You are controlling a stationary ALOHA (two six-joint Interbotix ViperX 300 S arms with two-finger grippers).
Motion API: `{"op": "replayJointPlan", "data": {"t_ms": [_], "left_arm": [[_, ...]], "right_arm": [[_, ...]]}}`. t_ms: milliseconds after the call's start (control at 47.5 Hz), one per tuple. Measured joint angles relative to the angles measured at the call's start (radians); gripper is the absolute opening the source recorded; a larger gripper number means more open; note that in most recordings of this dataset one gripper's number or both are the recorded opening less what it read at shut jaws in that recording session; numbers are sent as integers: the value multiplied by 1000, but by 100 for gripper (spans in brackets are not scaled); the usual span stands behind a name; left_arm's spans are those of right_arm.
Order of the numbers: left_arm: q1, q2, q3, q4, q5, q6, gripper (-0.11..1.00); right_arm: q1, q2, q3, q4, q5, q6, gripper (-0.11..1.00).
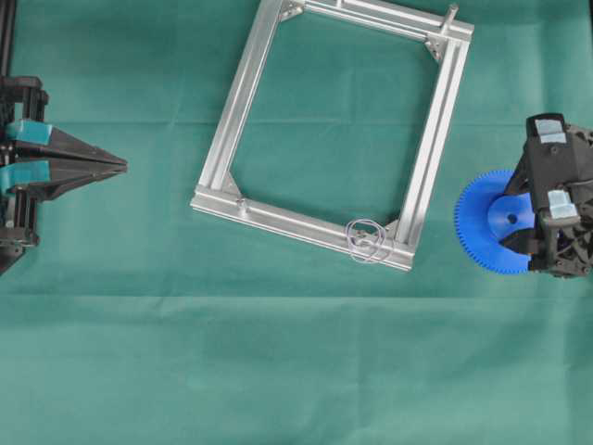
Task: Find the location of the shaft and insert the gear.
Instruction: 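Carry the gear left toward the frame's corner shaft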
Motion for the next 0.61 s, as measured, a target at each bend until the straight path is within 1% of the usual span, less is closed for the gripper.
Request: {"op": "replayJointPlan", "data": {"t_ms": [147, 232, 421, 610], "left_arm": [[0, 2, 2, 0, 0, 0, 2], [0, 2, 2, 0, -2, 0, 2], [0, 3, 2, 0, 0, 0, 2], [0, 3, 2, 0, 0, 0, 2]], "right_arm": [[0, 35, -17, -2, -26, 37, 69], [0, 72, -35, -2, -35, 44, 69], [0, 166, -100, -3, -44, 43, 69], [0, 268, -192, -5, -49, 43, 69]]}}
